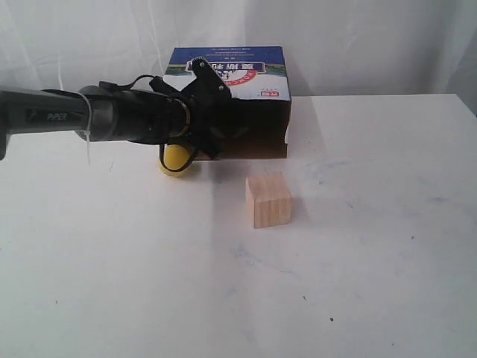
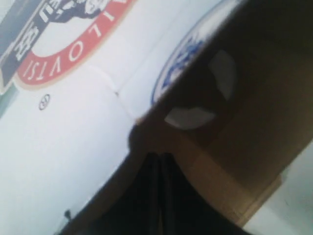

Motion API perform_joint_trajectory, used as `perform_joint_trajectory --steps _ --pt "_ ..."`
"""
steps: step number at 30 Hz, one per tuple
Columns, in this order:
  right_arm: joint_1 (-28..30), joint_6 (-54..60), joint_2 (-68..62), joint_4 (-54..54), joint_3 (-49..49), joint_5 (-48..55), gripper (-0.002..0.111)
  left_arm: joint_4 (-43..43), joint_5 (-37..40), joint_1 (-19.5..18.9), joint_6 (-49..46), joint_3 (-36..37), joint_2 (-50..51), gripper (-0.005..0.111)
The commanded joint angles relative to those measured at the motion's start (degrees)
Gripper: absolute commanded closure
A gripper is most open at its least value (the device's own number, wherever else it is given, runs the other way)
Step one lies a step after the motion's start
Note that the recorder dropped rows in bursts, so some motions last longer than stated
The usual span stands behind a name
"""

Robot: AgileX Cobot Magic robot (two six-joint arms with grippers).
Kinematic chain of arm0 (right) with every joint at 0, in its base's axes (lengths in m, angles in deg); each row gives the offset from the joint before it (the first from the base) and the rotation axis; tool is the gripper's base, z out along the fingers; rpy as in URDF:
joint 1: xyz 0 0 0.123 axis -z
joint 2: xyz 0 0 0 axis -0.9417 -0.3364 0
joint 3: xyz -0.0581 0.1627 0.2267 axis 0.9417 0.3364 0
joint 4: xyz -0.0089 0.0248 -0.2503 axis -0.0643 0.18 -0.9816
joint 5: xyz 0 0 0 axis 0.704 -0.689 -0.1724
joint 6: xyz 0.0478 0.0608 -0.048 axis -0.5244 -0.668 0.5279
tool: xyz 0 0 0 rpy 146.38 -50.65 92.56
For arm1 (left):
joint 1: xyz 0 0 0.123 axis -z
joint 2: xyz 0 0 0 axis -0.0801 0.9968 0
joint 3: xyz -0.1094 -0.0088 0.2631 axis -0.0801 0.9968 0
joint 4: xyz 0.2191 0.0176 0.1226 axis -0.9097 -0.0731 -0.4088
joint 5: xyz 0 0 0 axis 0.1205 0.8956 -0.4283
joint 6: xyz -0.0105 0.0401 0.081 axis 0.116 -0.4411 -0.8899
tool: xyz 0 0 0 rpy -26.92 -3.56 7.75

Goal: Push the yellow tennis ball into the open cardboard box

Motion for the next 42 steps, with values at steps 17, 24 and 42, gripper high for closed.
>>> perform_joint_trajectory --steps 17,24,42 --pt "0.06 0.2 0.37 -0.1 0.25 -0.4 0.108 -1.36 8.13 -4.92 2.38 28.38 -21.66 0.107" --pt "0.06 0.2 0.37 -0.1 0.25 -0.4 0.108 -2.05 2.58 -9.72 2.78 27.25 -15.99 0.107" --pt "0.06 0.2 0.37 -0.1 0.25 -0.4 0.108 -0.82 -4.09 -4.99 6.63 24.74 -11.48 0.107"
